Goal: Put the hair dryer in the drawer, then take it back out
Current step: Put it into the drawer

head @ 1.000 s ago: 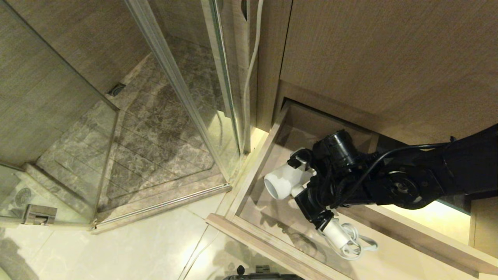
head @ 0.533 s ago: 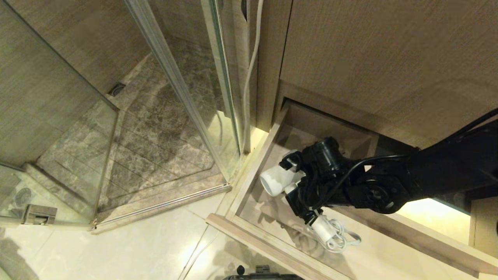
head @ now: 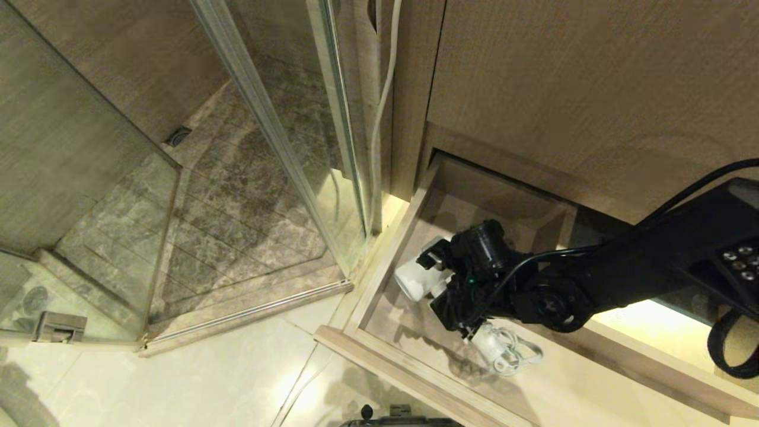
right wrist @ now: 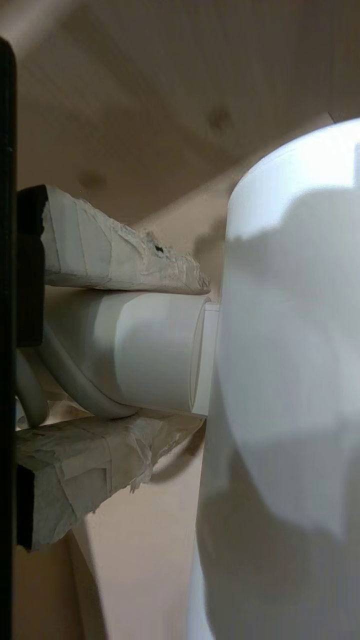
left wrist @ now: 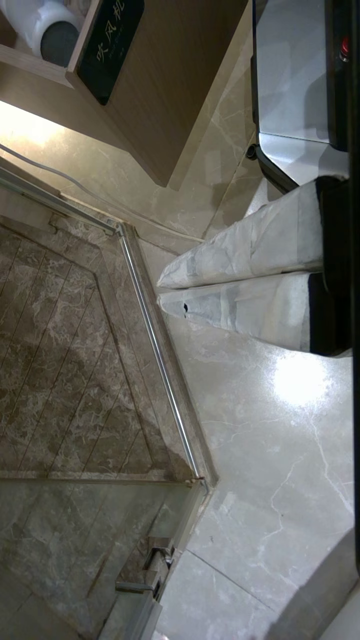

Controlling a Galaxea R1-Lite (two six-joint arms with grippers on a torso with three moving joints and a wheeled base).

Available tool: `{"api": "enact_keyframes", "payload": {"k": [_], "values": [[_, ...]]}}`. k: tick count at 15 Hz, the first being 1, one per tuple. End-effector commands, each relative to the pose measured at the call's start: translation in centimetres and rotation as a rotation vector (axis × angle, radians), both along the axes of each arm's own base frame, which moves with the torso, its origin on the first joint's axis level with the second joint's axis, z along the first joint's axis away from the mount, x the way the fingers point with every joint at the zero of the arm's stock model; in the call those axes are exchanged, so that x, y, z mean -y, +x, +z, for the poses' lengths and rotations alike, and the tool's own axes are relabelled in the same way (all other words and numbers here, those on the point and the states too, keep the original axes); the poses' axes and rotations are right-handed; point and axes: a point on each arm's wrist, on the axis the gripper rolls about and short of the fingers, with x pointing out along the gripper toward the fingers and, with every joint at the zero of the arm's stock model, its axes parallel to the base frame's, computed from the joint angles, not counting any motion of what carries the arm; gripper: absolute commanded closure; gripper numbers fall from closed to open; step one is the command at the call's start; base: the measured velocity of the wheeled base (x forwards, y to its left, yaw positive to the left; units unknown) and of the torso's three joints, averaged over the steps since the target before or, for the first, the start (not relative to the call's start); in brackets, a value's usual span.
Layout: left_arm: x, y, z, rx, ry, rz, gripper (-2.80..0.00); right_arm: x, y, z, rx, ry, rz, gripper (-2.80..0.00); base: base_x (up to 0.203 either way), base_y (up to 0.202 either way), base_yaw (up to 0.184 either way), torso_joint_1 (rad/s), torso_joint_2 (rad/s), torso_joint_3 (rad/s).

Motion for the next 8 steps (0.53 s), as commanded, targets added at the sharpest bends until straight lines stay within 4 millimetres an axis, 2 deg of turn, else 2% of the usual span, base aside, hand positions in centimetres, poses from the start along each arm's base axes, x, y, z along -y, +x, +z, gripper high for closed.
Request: {"api": "enact_keyframes", "payload": {"k": [1, 4, 8], "values": [[0.0, 0.0, 0.0, -0.001, -0.001, 0.0, 0.0, -0.4, 0.8, -0.8, 0.007, -0.02, -0.007, 0.0, 0.0, 0.0, 0.0, 0.0, 0.0, 0.0], [0.0, 0.0, 0.0, 0.0, -0.001, 0.0, 0.0, -0.7, 1.9, -1.2, 0.058, -0.065, -0.031, 0.0, 0.0, 0.0, 0.0, 0.0, 0.0, 0.0], [0.0, 0.0, 0.0, -0.001, -0.001, 0.0, 0.0, -0.2, 2.0, -1.7, 0.047, -0.079, -0.036, 0.0, 0.0, 0.0, 0.0, 0.0, 0.0, 0.0]]}}
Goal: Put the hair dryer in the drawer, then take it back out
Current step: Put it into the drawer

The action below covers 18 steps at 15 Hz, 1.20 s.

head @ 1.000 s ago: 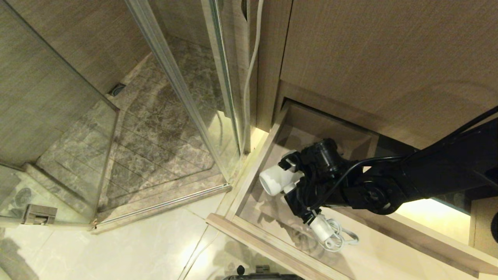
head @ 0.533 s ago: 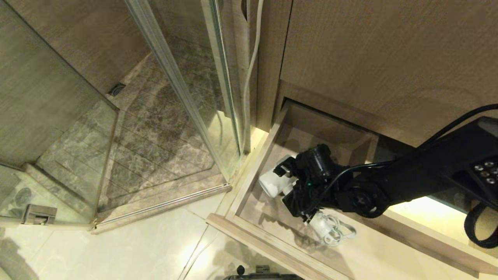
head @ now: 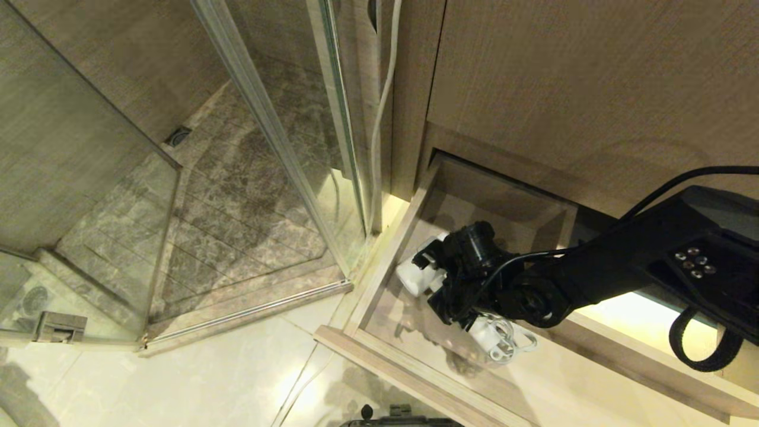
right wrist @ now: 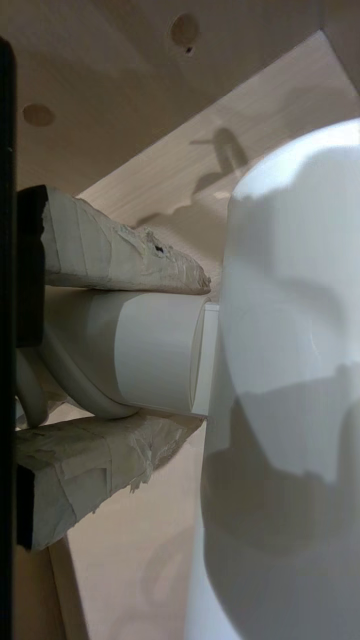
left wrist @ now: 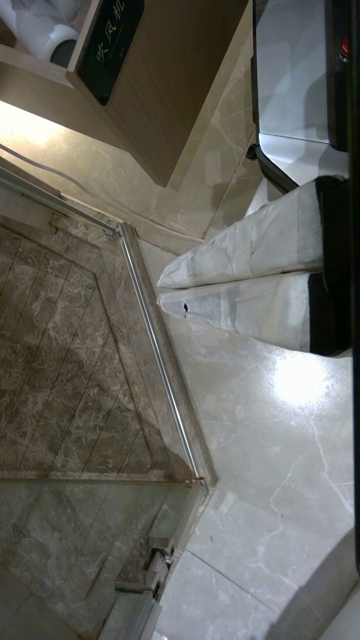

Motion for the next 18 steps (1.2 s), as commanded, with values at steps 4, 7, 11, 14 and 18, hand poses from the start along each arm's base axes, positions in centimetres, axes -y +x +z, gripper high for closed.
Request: {"api": "enact_keyframes", "payload": {"k": [4, 7, 11, 14, 18], "values": [[0.0, 0.0, 0.0, -0.001, 0.0, 0.0, 0.0, 0.3, 0.0, -0.6, -0.013, -0.025, 0.004, 0.0, 0.0, 0.0, 0.0, 0.0, 0.0, 0.0], [0.0, 0.0, 0.0, 0.0, 0.0, 0.0, 0.0, 0.3, 0.0, -0.8, -0.024, -0.031, 0.004, -2.8, 0.0, 0.0, 0.0, 0.0, 0.0, 0.0], [0.0, 0.0, 0.0, -0.001, 0.0, 0.0, 0.0, 0.4, 0.0, -0.7, -0.021, -0.027, -0.003, -2.8, 0.0, 0.0, 0.0, 0.0, 0.0, 0.0], [0.0, 0.0, 0.0, 0.0, 0.002, 0.0, 0.0, 1.1, -0.4, 0.9, -0.006, -0.003, -0.019, -2.8, 0.0, 0.0, 0.0, 0.0, 0.0, 0.0], [0.0, 0.0, 0.0, -0.001, 0.0, 0.0, 0.0, 4.4, -2.0, 5.0, -0.019, 0.035, -0.094, -2.8, 0.0, 0.0, 0.0, 0.0, 0.0, 0.0]]}}
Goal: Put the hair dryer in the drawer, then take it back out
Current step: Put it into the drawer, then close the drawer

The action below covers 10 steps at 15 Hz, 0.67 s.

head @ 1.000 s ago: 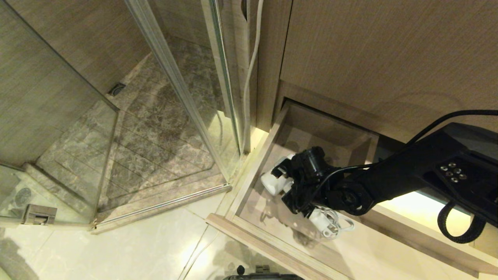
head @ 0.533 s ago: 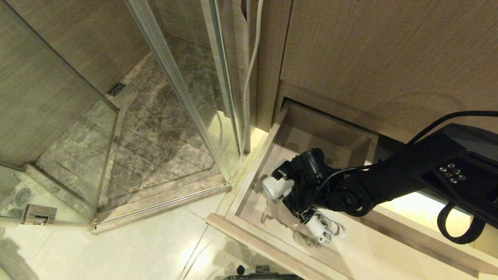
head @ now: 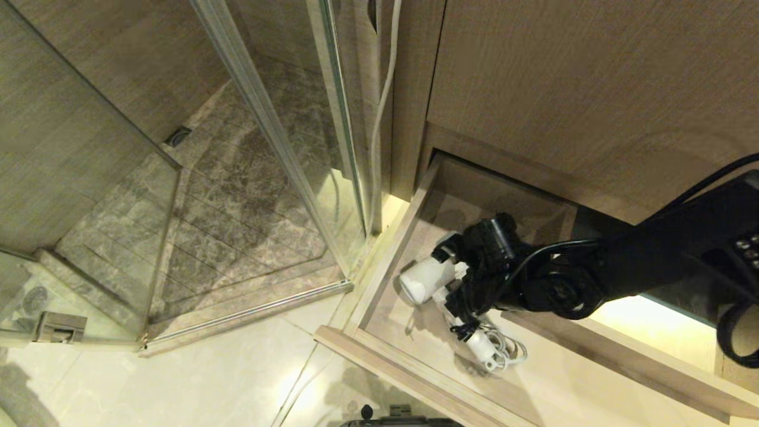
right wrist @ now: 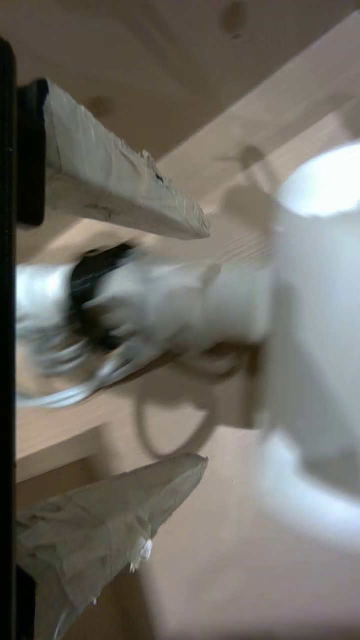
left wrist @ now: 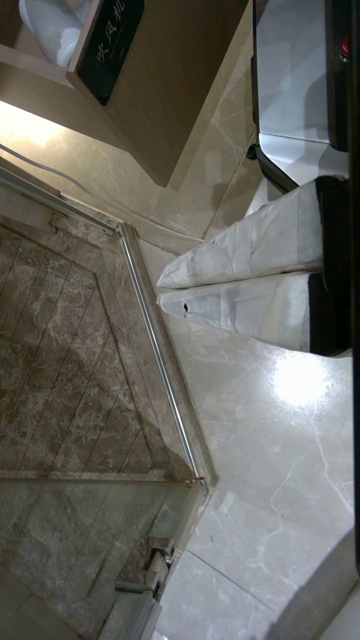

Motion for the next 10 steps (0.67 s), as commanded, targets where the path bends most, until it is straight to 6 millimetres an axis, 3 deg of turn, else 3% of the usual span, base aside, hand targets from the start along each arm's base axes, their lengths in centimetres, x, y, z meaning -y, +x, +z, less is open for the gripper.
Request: {"api": "enact_keyframes", "payload": {"k": [1, 5, 6, 10], "values": [[0.0, 0.0, 0.0, 0.0, 0.0, 0.0, 0.0, 2.6, -1.3, 3.9, 0.039, 0.026, -0.043, -2.8, 0.0, 0.0, 0.0, 0.0, 0.0, 0.0], [0.0, 0.0, 0.0, -0.001, 0.0, 0.0, 0.0, 6.3, -3.7, 7.6, 0.051, 0.029, -0.098, -2.8, 0.0, 0.0, 0.0, 0.0, 0.0, 0.0], [0.0, 0.0, 0.0, -0.001, 0.0, 0.0, 0.0, 7.0, -4.3, 8.4, 0.057, 0.027, -0.104, 0.0, 0.0, 0.0, 0.0, 0.0, 0.0, 0.0], [0.0, 0.0, 0.0, 0.0, 0.0, 0.0, 0.0, 8.6, -7.3, 11.7, 0.119, 0.039, -0.104, 0.0, 0.0, 0.0, 0.0, 0.0, 0.0, 0.0]]}}
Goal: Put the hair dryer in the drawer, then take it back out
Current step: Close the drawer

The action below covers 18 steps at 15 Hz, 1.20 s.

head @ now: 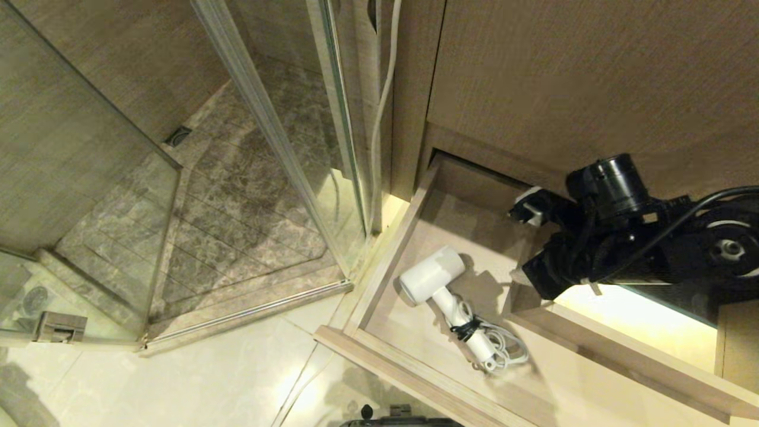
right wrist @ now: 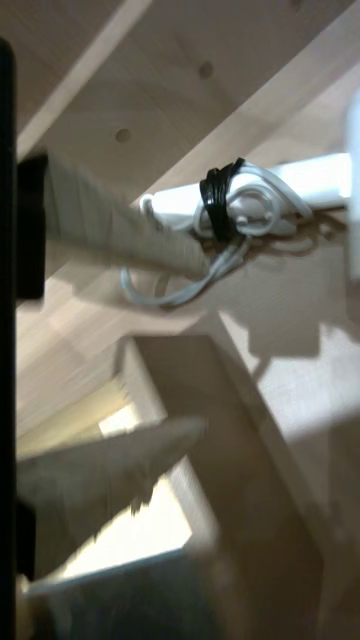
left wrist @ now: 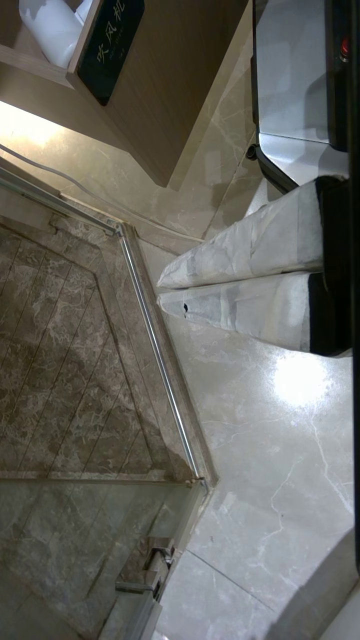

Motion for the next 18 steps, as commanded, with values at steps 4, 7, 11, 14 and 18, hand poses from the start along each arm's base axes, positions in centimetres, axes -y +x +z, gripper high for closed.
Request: {"api": "enact_keyframes", "payload": {"k": [4, 7, 11, 14, 18], "values": [[0.0, 0.0, 0.0, 0.0, 0.001, 0.0, 0.0, 2.8, -5.8, 4.5, 0.101, 0.038, -0.001, 0.0, 0.0, 0.0, 0.0, 0.0, 0.0, 0.0], [0.0, 0.0, 0.0, -0.001, 0.0, 0.0, 0.0, 4.0, -8.4, 5.2, 0.078, 0.034, -0.014, 0.0, 0.0, 0.0, 0.0, 0.0, 0.0, 0.0], [0.0, 0.0, 0.0, 0.0, 0.0, 0.0, 0.0, 6.3, -12.7, 6.2, 0.102, 0.081, -0.054, 0.0, 0.0, 0.0, 0.0, 0.0, 0.0, 0.0], [0.0, 0.0, 0.0, 0.0, 0.0, 0.0, 0.0, 7.7, -15.9, 5.8, 0.125, 0.106, -0.058, 0.0, 0.0, 0.0, 0.0, 0.0, 0.0, 0.0], [0.0, 0.0, 0.0, 0.0, 0.0, 0.0, 0.0, 9.8, -20.6, 3.7, 0.015, 0.019, -0.057, 0.0, 0.0, 0.0, 0.0, 0.0, 0.0, 0.0]]}}
